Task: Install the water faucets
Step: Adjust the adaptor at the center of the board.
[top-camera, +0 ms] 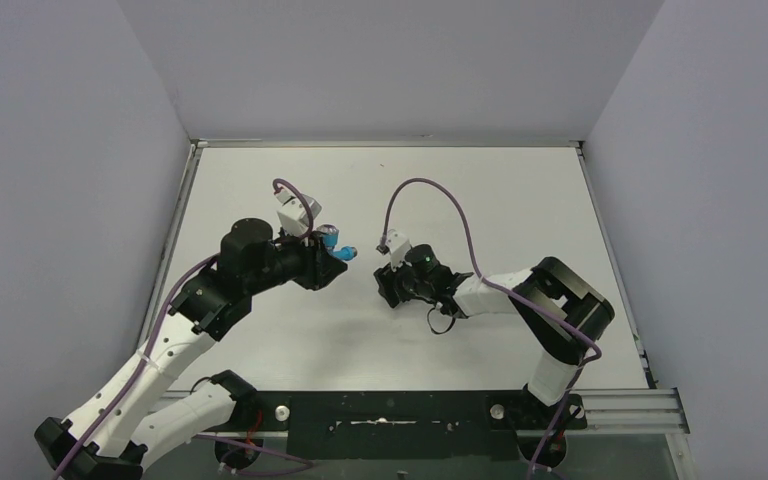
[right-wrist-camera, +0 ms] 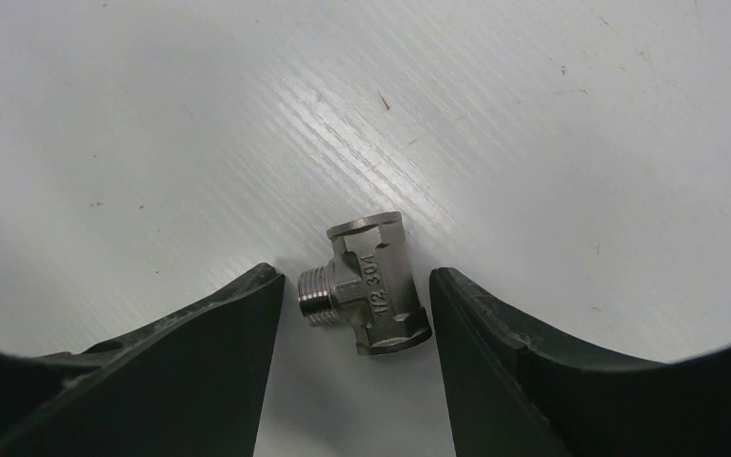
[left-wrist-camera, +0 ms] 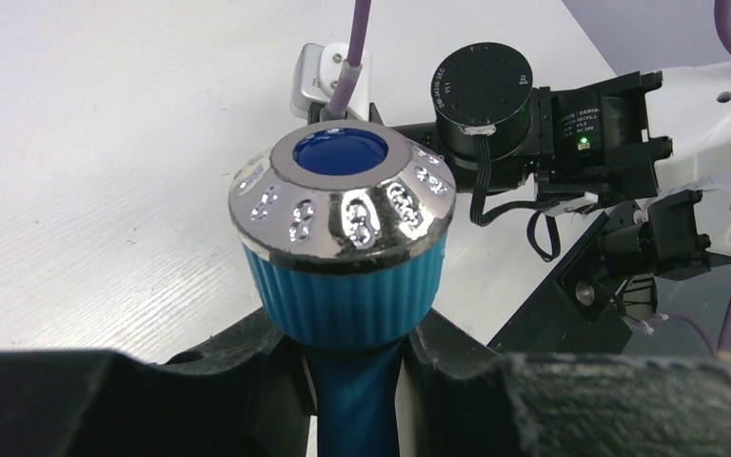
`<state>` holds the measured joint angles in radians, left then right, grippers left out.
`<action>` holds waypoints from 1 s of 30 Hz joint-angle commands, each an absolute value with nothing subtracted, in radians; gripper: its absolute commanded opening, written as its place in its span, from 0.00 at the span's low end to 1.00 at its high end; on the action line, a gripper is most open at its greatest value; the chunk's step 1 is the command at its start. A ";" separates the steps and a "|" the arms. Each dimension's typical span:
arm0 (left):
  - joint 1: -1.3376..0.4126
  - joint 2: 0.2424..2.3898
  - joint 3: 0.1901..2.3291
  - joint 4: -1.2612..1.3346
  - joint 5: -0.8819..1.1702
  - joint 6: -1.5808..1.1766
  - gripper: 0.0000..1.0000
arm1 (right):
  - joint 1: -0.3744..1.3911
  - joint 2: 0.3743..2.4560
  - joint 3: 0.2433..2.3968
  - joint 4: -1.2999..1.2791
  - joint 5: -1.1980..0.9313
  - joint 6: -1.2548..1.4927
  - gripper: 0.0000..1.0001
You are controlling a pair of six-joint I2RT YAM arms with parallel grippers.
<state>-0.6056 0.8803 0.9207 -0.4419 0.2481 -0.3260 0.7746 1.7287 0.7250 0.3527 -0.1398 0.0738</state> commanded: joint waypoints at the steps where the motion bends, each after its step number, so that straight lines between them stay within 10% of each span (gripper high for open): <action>1: -0.598 0.860 0.969 -0.401 0.269 -0.328 0.00 | 0.794 1.754 0.674 0.307 -0.190 0.076 0.61; 16: -0.598 0.850 0.957 -0.398 0.263 -0.335 0.00 | 0.847 1.759 0.611 0.406 -0.138 0.165 0.32; 30: -0.597 0.817 1.020 -0.420 0.175 -0.330 0.00 | 0.860 1.983 0.748 0.644 -0.136 0.117 0.47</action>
<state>-0.6029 0.8391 0.9463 -0.4492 0.1955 -0.3344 0.8524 1.9076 0.7700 0.6735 -0.1207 0.1291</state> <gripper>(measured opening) 0.270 0.425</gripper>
